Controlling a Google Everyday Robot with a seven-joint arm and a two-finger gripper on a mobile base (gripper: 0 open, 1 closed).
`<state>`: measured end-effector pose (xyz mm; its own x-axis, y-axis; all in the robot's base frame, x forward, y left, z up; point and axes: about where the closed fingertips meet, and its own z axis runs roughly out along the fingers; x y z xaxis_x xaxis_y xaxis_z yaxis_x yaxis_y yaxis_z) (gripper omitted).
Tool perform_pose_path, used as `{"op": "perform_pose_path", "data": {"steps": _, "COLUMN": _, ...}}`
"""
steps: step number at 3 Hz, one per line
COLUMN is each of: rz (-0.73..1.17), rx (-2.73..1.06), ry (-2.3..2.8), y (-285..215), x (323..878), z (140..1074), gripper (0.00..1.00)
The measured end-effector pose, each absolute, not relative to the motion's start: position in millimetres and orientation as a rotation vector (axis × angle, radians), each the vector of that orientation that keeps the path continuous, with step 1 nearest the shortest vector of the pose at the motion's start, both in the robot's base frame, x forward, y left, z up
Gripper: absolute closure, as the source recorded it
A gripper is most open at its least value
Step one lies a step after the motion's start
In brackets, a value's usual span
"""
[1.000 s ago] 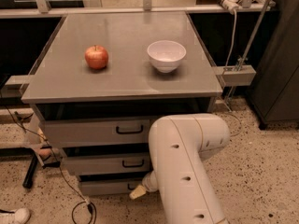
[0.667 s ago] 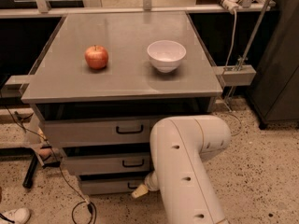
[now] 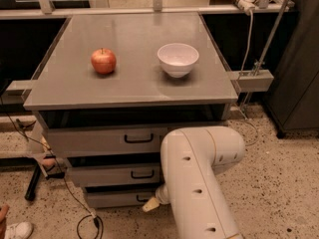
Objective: Open bottom drawer
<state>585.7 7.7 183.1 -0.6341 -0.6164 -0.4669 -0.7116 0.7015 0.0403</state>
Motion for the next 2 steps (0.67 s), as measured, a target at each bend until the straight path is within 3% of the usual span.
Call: {"op": "perform_pose_path", "data": {"steps": 2, "rz": 0.318, "rx": -1.05, "ry": 2.529, "y": 5.6, "x": 572.7, "z": 171.8, "gripper": 0.0}}
